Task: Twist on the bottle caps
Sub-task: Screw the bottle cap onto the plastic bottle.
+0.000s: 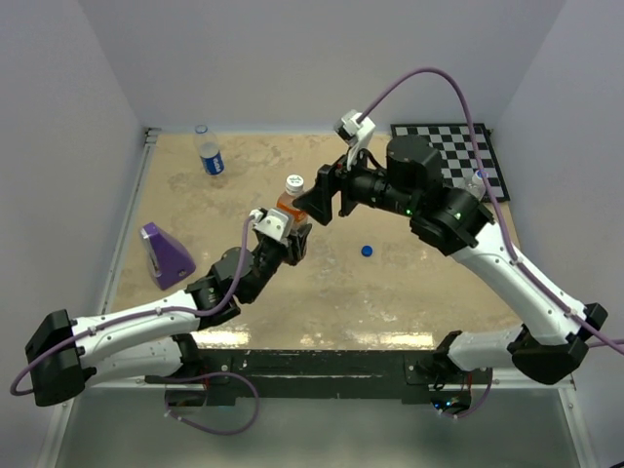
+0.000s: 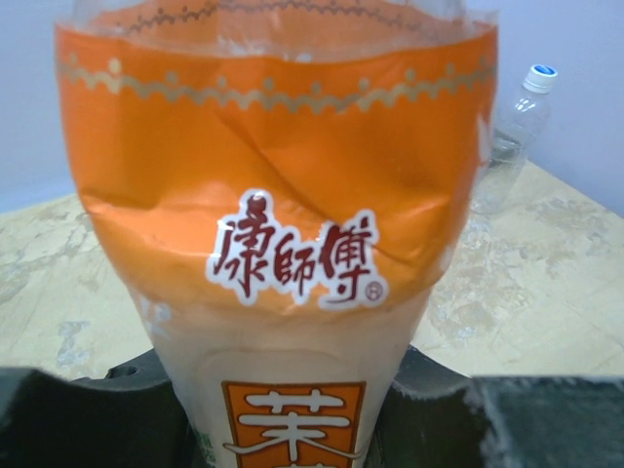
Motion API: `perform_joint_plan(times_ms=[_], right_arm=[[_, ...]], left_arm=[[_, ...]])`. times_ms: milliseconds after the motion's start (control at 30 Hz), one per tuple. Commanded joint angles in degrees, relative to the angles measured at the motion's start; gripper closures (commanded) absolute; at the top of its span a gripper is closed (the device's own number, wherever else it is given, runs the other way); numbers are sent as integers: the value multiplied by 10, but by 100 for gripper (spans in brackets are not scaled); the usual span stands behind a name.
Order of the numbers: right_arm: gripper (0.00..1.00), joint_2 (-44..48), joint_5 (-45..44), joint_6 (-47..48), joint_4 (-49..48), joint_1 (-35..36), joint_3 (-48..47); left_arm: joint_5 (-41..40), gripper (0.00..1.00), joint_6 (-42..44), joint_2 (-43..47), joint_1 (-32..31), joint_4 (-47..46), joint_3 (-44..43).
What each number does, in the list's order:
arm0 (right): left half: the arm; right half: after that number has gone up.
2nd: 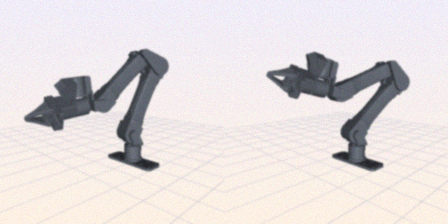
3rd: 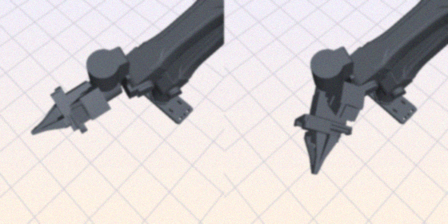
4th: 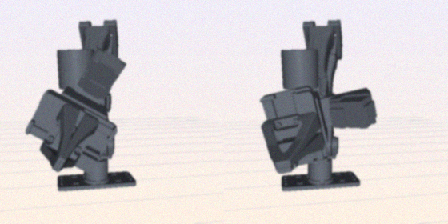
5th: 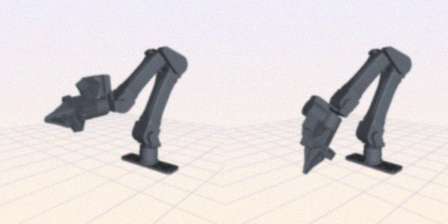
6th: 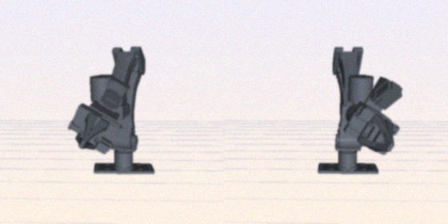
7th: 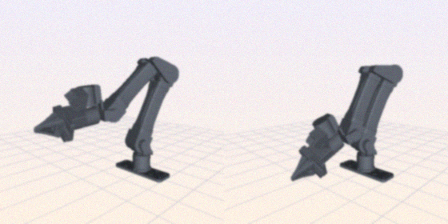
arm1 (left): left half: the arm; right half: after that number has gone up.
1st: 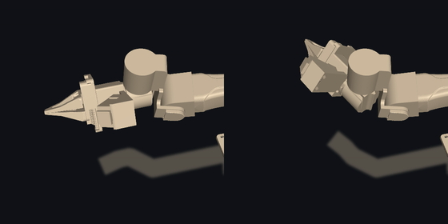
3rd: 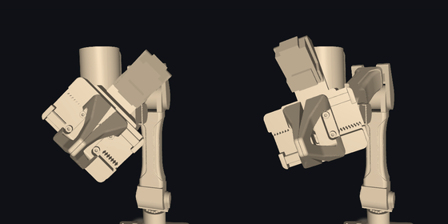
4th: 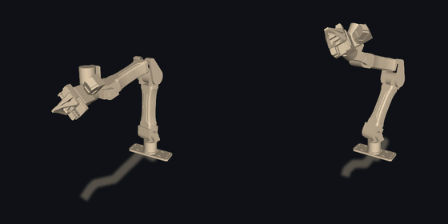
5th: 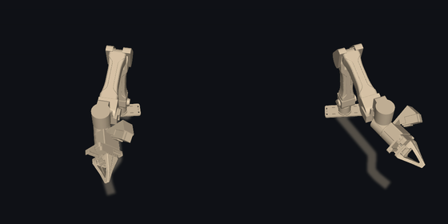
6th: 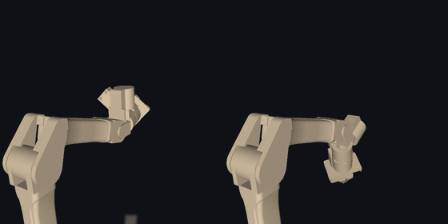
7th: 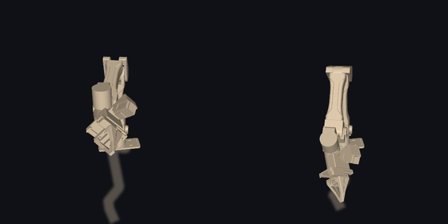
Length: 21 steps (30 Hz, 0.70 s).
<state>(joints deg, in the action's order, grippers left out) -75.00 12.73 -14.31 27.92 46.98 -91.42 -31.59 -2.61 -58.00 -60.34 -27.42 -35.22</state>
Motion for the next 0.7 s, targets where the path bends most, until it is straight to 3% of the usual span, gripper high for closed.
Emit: perform_joint_plan(times_ms=[0, 167, 333, 467, 667], right_arm=[[21, 39, 7, 52, 5, -1, -55], [23, 57, 51, 127, 24, -28, -66], [25, 92, 236, 212, -26, -81, -20], [27, 91, 337, 248, -55, -84, -3], [30, 78, 408, 295, -55, -85, 9]], left_arm=[[98, 91, -27, 28, 24, -4, 5], [222, 91, -24, 53, 54, 8, 16], [382, 90, -22, 63, 97, 11, 23], [449, 88, -10, 64, 100, 4, 24], [496, 86, -5, 59, 100, -11, 19]])
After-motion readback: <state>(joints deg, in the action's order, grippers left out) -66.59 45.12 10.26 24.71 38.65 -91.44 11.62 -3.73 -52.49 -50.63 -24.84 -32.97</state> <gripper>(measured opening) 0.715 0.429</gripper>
